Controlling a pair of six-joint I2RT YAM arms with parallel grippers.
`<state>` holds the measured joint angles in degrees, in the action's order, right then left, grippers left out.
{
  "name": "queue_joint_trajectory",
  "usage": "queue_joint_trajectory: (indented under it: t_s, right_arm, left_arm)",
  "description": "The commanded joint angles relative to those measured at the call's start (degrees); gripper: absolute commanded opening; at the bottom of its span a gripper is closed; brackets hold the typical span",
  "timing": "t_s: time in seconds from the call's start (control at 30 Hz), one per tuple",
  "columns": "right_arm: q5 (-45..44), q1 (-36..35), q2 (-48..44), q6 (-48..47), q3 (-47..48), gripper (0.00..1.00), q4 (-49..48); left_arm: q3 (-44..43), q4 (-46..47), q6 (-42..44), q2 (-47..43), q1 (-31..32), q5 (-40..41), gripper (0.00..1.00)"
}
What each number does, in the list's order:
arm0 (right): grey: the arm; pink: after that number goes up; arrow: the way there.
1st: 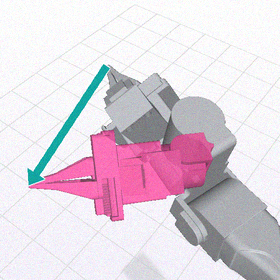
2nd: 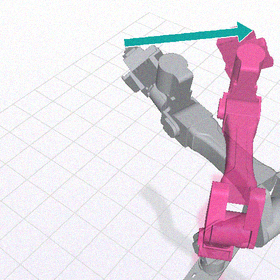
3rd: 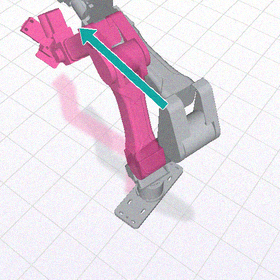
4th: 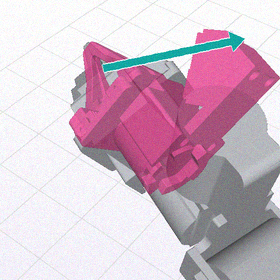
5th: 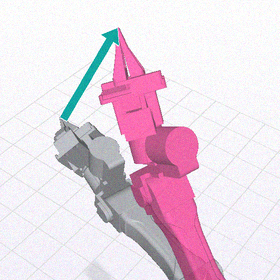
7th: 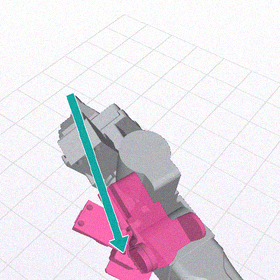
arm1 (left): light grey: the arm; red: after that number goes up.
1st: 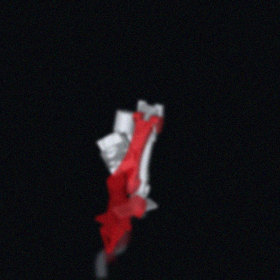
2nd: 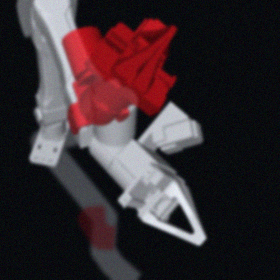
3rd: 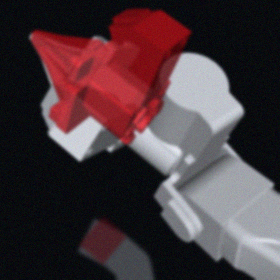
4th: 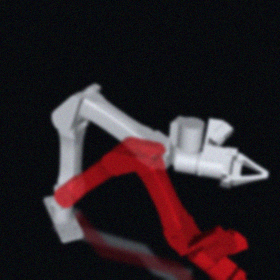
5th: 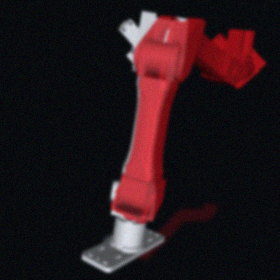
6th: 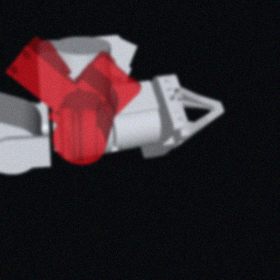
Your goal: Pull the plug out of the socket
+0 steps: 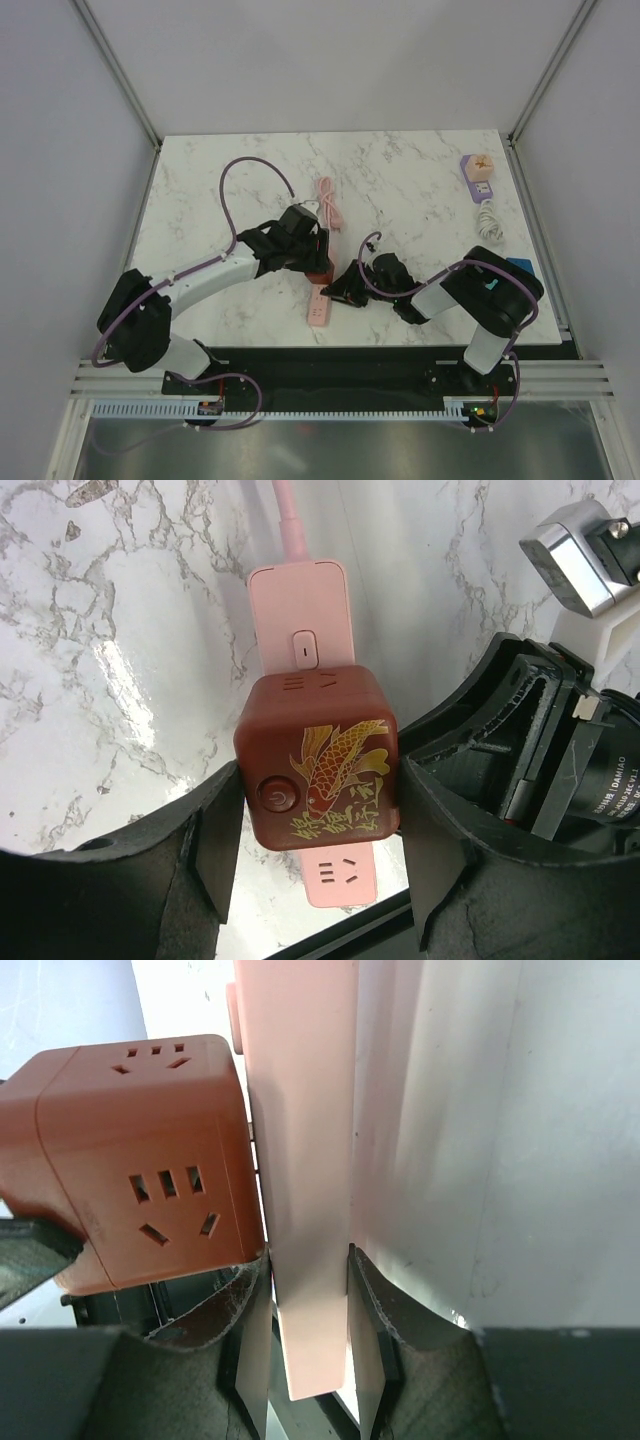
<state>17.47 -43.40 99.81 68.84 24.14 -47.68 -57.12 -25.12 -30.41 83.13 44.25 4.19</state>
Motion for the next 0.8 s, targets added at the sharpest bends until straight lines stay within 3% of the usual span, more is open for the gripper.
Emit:
queue_joint_trajectory:
  t_s: [0.0, 0.23, 0.37, 0.47, 0.67, 0.77]
  right_arm:
    - [-7.11, 1.30, 0.92, -0.47, -2.60, 0.00, 6.91]
    - [-3.86, 2.88, 2.23, 2.70, -5.51, 0.00, -1.17]
    - [-3.24, 3.06, 3.63, 2.35, -5.16, 0.00, -1.62]
    - [-5.42, 2.88, 2.24, 0.08, -3.58, 0.00, 2.93]
    - [-10.35, 2.09, -1.81, -5.99, 0.46, 0.00, 16.47]
    - [-10.80, 2.35, -2.08, -6.26, 0.56, 0.00, 17.27]
  left_arm:
    - [-1.77, -1.86, 1.76, 0.01, -2.94, -1.64, 0.02]
    - [7.80, 3.06, 3.17, -4.81, -5.22, -3.83, 0.02]
    - [7.99, 4.56, 3.87, -6.05, -5.75, -3.92, 0.02]
    - [4.93, 2.64, 4.40, -5.79, -5.49, -3.92, 0.02]
    - [-9.31, -11.16, 5.46, 1.84, 5.23, 12.68, 0.02]
    - [-8.80, -11.18, 3.96, 0.81, 4.10, 10.85, 0.02]
